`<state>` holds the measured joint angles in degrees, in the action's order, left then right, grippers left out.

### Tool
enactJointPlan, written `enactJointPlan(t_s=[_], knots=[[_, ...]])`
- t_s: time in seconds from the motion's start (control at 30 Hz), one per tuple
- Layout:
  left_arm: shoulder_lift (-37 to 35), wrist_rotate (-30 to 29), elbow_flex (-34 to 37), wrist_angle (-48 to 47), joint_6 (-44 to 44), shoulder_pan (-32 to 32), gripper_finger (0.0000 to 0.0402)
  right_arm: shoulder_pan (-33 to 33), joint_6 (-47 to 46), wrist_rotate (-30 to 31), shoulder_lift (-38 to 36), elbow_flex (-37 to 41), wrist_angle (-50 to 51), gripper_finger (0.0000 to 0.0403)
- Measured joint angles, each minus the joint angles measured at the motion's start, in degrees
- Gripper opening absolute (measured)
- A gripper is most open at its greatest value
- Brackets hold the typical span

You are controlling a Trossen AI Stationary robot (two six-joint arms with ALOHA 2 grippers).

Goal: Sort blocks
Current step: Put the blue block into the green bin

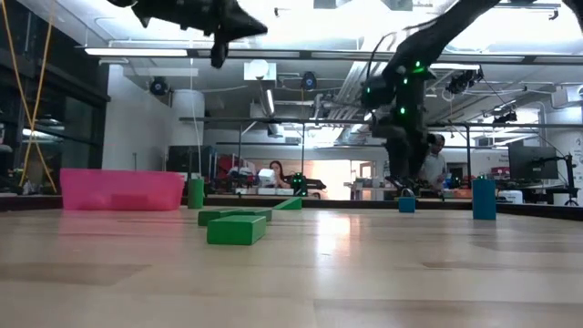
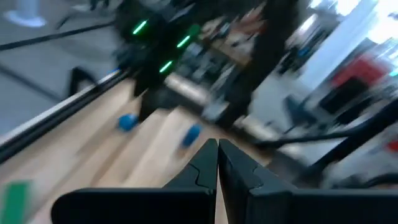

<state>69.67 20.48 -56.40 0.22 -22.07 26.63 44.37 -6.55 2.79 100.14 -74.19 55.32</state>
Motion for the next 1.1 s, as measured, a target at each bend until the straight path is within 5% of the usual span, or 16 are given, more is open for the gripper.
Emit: enactJointPlan(t_s=[0.3,0.7,1.1], knots=[[0.0,-5.4,0.0,12.5,-3.6,1.7,0.0007,1.5,-0.5,0.2,6.7,0.0,-2.0,0.0224],[0.0,-5.6,0.0,11.2,-1.5,5.8,0.011,1.9,1.6,4.5,8.7,-0.4,-3.6,0.022],[0.0,-5.6,0.0,13.5,4.1,6.0,0.0122,2.2,3.2,7.4,9.4,-0.4,-1.7,0.0094]])
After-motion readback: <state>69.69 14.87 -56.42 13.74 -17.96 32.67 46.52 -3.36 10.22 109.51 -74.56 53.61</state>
